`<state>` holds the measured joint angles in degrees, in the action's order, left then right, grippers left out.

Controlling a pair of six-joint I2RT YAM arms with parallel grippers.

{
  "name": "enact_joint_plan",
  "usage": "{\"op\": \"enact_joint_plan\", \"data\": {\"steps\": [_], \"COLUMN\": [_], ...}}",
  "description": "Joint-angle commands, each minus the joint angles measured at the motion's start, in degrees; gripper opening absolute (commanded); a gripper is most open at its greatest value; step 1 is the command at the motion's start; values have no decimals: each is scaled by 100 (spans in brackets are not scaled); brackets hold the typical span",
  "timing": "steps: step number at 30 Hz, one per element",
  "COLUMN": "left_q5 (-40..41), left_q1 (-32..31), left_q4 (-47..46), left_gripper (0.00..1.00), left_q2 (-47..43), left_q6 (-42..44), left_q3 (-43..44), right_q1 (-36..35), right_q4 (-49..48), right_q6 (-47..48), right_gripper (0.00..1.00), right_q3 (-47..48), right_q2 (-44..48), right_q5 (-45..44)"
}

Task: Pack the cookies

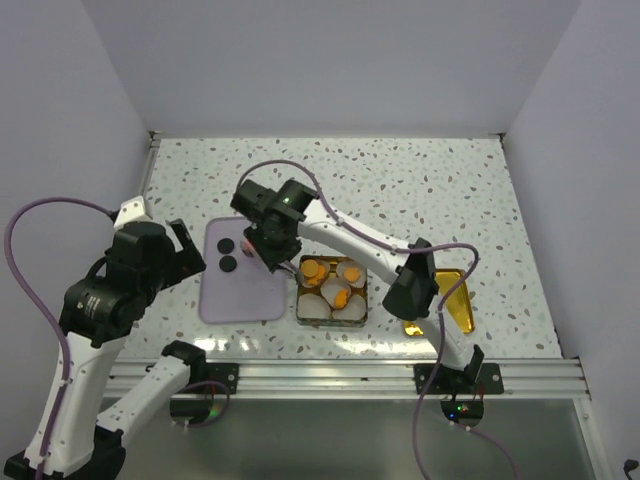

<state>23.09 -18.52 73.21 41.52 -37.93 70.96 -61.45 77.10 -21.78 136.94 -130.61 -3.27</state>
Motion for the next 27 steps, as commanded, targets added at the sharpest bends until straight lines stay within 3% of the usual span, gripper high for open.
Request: {"op": "enact_joint_plan", "data": {"steps": [1,6,15,21,27], "left_q5": [-296,-849,-1465,-1421,-1536], "left_q1": [-28,-28,-28,-28,-28], "left_q4": [-535,-1097,-2178,-2591,-2926], "left_gripper": [100,100,100,100,100], "left_q2": [207,523,1252,1850,2413], "left_q6": [216,322,506,866,1077], "left_q3": [6,-284,-609,-408,-48], "right_q1": [203,256,265,248,177], "right_q4": [526,455,-116,-415,-450], "right_q6": [130,34,-318,-634,-819], "right_gripper": [33,34,35,35,36], "right_q3": [-71,-563,-2678,-3910,-4447], "right_q2": [983,1528,3161,4015,4342], "right_q5": [-104,-244,-86,45,300]}}
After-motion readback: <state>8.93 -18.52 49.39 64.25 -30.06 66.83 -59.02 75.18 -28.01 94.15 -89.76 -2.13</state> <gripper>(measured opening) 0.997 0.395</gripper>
